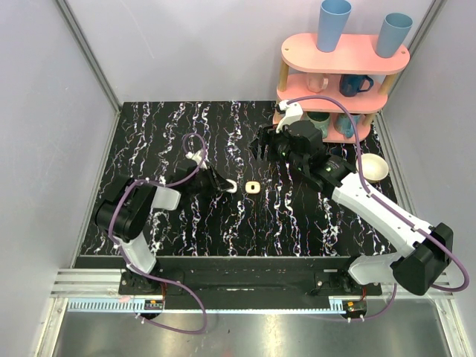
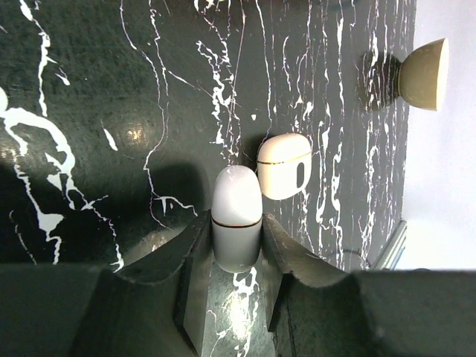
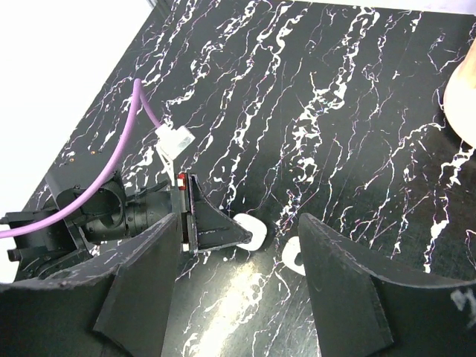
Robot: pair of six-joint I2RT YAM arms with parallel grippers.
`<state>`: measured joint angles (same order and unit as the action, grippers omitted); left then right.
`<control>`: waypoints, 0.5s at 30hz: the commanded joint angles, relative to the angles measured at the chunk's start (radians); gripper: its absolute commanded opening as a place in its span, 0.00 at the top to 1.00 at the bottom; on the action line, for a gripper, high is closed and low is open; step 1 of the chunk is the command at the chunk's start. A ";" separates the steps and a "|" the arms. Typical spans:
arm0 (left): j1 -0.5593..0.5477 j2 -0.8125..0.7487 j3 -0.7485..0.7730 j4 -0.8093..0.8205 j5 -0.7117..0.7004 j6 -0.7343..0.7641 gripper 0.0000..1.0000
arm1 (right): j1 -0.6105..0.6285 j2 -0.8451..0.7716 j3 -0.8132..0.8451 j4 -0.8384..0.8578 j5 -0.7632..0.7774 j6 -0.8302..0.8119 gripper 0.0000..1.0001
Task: Insert the wireless bluetooth earbuds into the charging case
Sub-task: Place the charging case with the earbuds at the center of the board.
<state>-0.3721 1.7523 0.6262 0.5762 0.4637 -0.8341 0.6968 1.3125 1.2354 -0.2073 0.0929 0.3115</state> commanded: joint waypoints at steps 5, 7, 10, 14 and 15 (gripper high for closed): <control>-0.002 -0.094 0.009 -0.081 -0.063 0.073 0.55 | -0.011 0.008 0.019 0.026 -0.024 -0.009 0.28; -0.002 -0.106 0.009 -0.094 -0.066 0.082 0.53 | -0.011 0.005 0.019 0.028 -0.024 -0.012 0.28; 0.009 -0.125 -0.006 -0.096 -0.068 0.081 0.53 | -0.016 0.004 0.022 0.028 -0.036 -0.009 0.28; 0.028 -0.166 -0.014 -0.148 -0.085 0.104 0.52 | -0.014 0.002 0.022 0.040 -0.051 -0.009 0.28; 0.044 -0.178 -0.023 -0.153 -0.089 0.108 0.52 | -0.016 0.004 0.022 0.040 -0.048 -0.012 0.28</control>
<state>-0.3614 1.6470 0.6239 0.4412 0.4099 -0.7593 0.6907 1.3151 1.2354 -0.2070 0.0669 0.3111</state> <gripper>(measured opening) 0.479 0.722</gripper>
